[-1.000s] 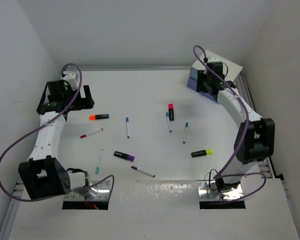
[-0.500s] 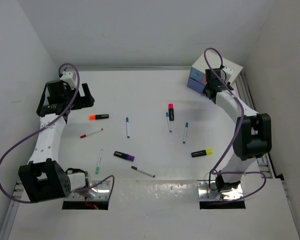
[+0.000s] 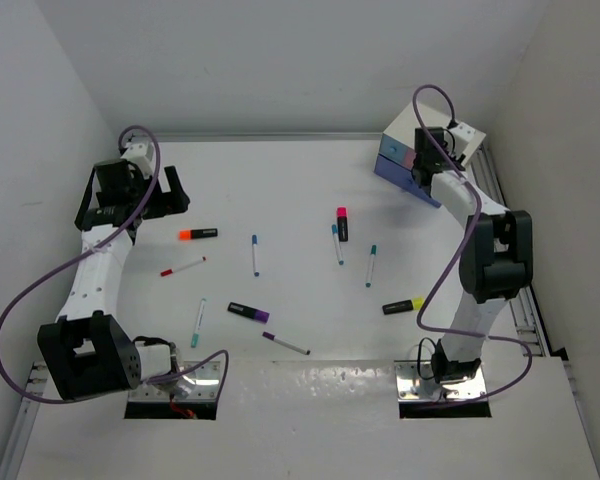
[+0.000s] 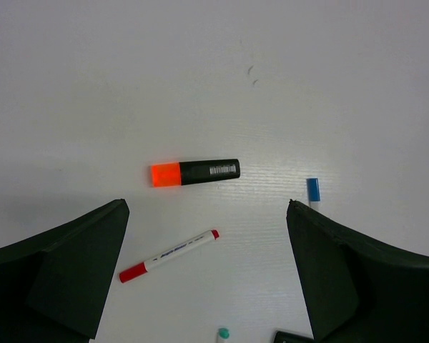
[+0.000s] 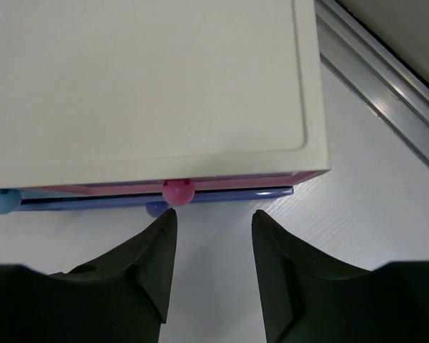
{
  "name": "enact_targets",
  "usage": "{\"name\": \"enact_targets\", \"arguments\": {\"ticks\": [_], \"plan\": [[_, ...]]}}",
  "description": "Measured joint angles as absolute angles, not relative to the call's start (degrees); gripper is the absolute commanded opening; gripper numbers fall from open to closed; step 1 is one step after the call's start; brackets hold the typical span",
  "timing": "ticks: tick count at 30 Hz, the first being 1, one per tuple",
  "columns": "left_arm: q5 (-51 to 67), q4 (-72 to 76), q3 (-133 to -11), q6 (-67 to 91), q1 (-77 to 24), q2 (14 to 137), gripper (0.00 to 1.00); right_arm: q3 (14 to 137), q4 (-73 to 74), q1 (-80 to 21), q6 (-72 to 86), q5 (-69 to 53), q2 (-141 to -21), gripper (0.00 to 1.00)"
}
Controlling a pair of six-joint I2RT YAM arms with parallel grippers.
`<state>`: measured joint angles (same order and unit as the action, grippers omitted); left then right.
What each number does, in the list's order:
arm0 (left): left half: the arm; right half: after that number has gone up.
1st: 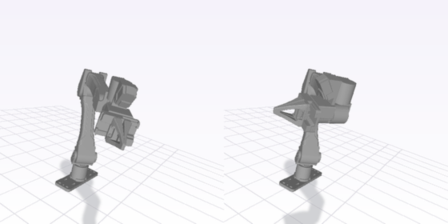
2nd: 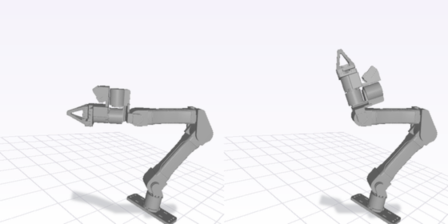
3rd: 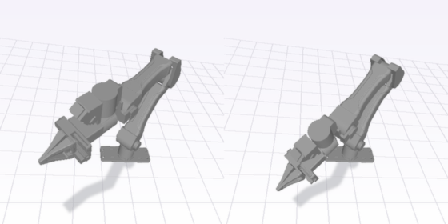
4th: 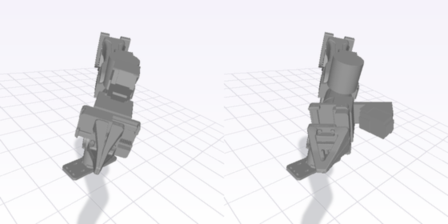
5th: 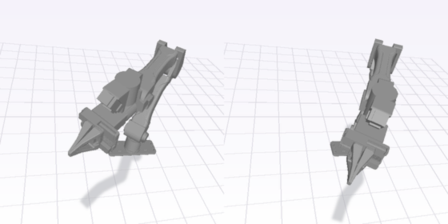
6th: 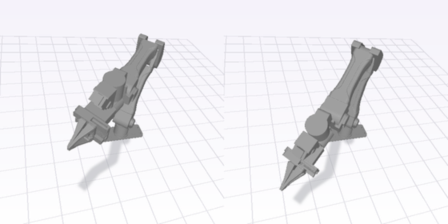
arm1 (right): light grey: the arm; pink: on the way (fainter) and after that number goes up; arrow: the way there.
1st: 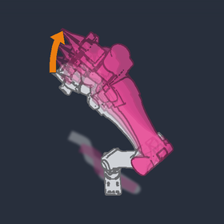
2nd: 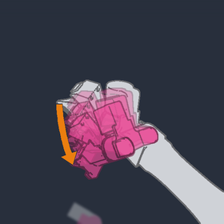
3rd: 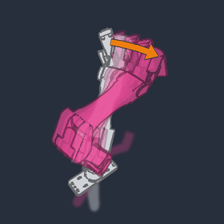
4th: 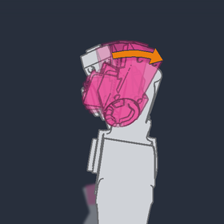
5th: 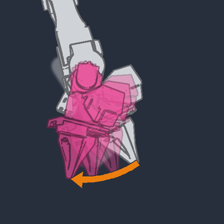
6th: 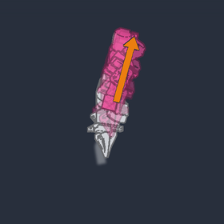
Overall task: Sort the stationery into containers
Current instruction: Open the drawer in the storage box.
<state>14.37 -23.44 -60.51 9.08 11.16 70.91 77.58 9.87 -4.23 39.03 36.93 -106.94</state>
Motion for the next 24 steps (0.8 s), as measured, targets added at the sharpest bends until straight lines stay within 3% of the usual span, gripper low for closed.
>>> {"name": "enact_targets", "arguments": {"ticks": [24], "plan": [[14.33,-22.98,-60.51,8.1,11.22,72.18,0.99,82.61,9.04,-4.1,40.8,37.06,-111.79,0.41]]}}
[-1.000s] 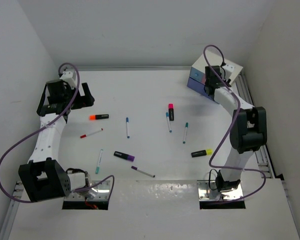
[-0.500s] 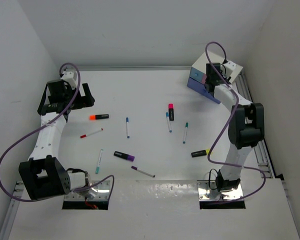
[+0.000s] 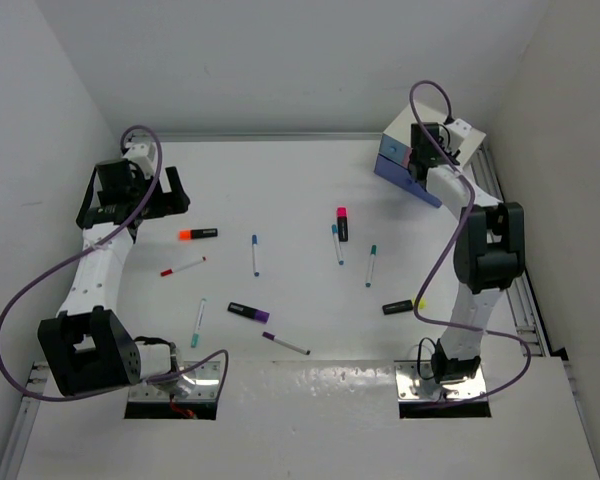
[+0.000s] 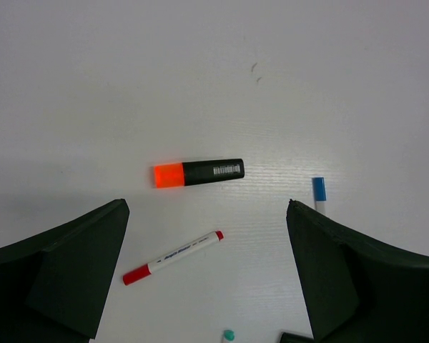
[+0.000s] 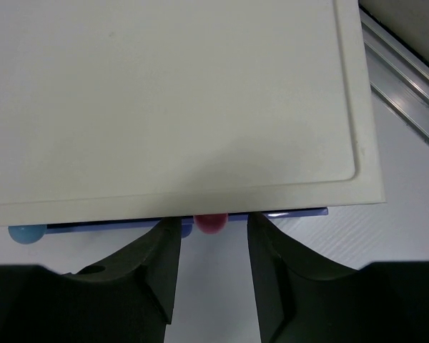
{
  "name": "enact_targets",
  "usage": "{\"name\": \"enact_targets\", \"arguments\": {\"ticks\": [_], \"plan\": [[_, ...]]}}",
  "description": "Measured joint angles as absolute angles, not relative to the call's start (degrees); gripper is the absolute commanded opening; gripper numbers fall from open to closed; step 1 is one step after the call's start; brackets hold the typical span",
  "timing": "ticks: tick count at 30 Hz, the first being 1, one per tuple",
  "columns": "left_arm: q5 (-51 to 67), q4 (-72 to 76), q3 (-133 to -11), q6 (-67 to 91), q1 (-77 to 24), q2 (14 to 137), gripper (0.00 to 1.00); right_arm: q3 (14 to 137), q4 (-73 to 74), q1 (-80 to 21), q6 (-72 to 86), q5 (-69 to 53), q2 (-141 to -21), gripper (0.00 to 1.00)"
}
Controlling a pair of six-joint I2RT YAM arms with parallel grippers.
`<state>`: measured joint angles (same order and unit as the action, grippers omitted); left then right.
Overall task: Sort the stationery into containers
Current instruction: Open the drawer in the storage box.
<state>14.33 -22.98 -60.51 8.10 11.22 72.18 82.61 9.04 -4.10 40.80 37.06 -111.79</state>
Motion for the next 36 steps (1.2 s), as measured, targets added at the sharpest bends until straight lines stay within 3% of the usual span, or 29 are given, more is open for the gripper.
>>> {"name": "enact_targets", "arguments": {"ticks": [36], "plan": [[14.81,-22.59,-60.51,7.75,12.19,72.34,0.99,83.96,9.58,-4.21,39.29,36.82,-114.93,0.38]]}}
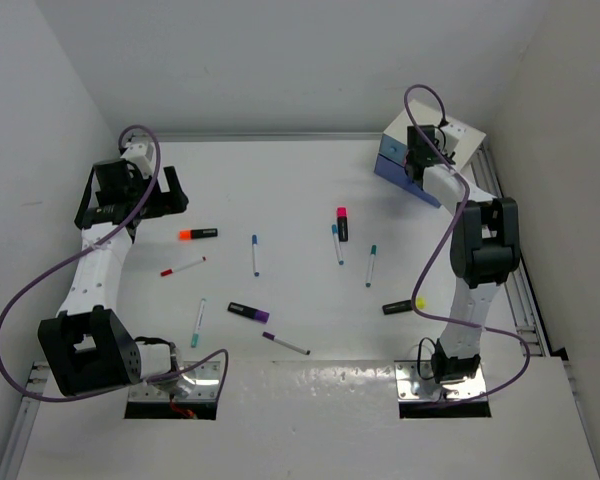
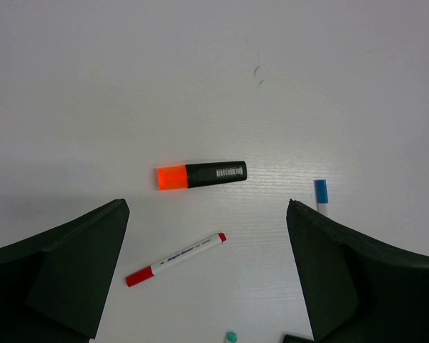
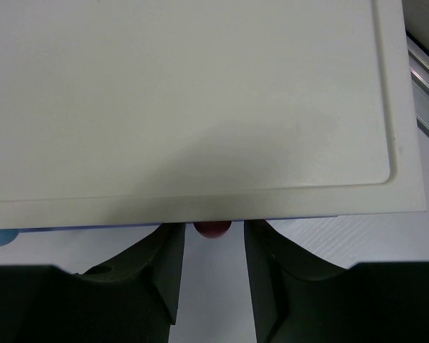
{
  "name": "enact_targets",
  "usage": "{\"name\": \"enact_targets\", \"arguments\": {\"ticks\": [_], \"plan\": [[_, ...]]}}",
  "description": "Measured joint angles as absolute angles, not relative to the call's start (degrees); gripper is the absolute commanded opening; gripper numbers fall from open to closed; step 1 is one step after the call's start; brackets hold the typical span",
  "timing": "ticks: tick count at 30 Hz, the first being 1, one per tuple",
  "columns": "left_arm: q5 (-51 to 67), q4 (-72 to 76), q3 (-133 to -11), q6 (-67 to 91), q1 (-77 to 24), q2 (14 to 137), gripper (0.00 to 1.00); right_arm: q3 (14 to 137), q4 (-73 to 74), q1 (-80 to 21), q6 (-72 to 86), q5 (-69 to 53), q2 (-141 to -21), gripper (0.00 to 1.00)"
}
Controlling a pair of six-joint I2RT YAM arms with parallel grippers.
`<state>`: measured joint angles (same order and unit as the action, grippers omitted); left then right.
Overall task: Sort the stationery into containers
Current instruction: Open the drawer in the storage box.
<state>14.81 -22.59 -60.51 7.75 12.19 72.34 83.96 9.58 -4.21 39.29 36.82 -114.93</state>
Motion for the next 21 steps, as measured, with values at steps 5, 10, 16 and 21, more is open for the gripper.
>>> {"name": "enact_targets", "arguments": {"ticks": [5,10,16,21], "plan": [[14.83,-22.57,-60.51,7.75,12.21,72.34,0.99,84.44,10.2,-4.23,39.51,36.8,-114.93,0.38],[14.83,-22.59,-60.51,7.75,12.21,72.34,0.99,84.49,10.22,-4.25,39.48,37.01,-114.93,0.31],[14.83,-22.57,-60.51,7.75,12.49,72.34,0.99,84.49,9.91,-4.25,39.27,37.47,-114.93,0.2],[14.83,-22.57,-60.51,7.75,12.6,72.34,0.99,84.49,9.96,-4.25,39.22,37.54,-114.93,0.01]]}}
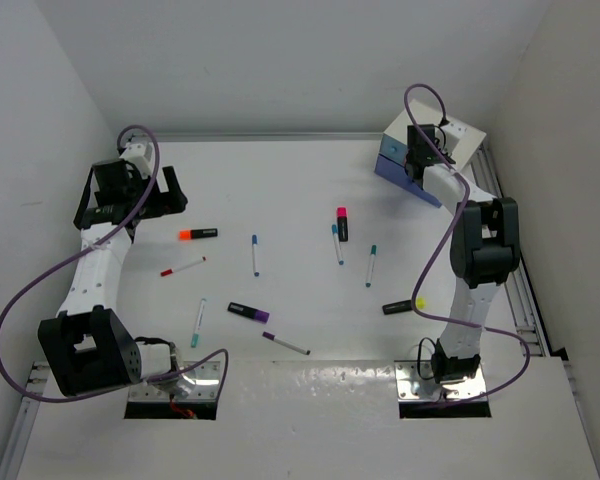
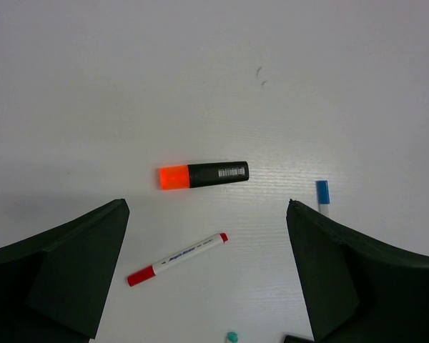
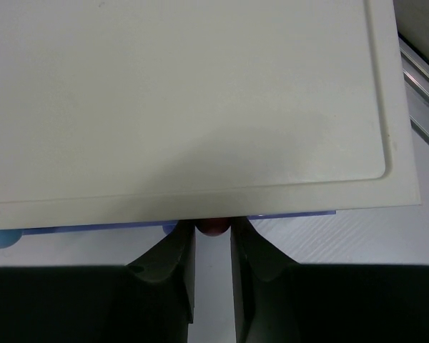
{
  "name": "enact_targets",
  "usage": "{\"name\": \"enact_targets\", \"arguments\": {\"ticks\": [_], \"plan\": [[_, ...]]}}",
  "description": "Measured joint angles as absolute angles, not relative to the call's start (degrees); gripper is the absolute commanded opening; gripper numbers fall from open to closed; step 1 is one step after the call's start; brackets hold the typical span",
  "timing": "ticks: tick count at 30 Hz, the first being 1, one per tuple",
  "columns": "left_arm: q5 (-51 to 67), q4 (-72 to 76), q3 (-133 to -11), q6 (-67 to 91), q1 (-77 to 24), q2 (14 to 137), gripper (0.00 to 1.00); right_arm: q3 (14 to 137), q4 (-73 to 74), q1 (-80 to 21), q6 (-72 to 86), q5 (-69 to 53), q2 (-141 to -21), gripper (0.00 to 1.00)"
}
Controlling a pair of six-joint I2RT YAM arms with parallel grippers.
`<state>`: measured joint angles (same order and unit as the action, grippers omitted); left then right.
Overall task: Sort the stationery into containers
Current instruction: Open the drawer in the storage box.
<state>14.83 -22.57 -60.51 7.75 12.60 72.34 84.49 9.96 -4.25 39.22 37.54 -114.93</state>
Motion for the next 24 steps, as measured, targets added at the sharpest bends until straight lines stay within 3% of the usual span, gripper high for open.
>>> {"name": "enact_targets", "arguments": {"ticks": [24], "plan": [[15.38,-22.63,-59.81,7.75,12.84,70.67,0.99,76.38,13.87,-11.53,43.2,39.0,-107.33,0.0]]}}
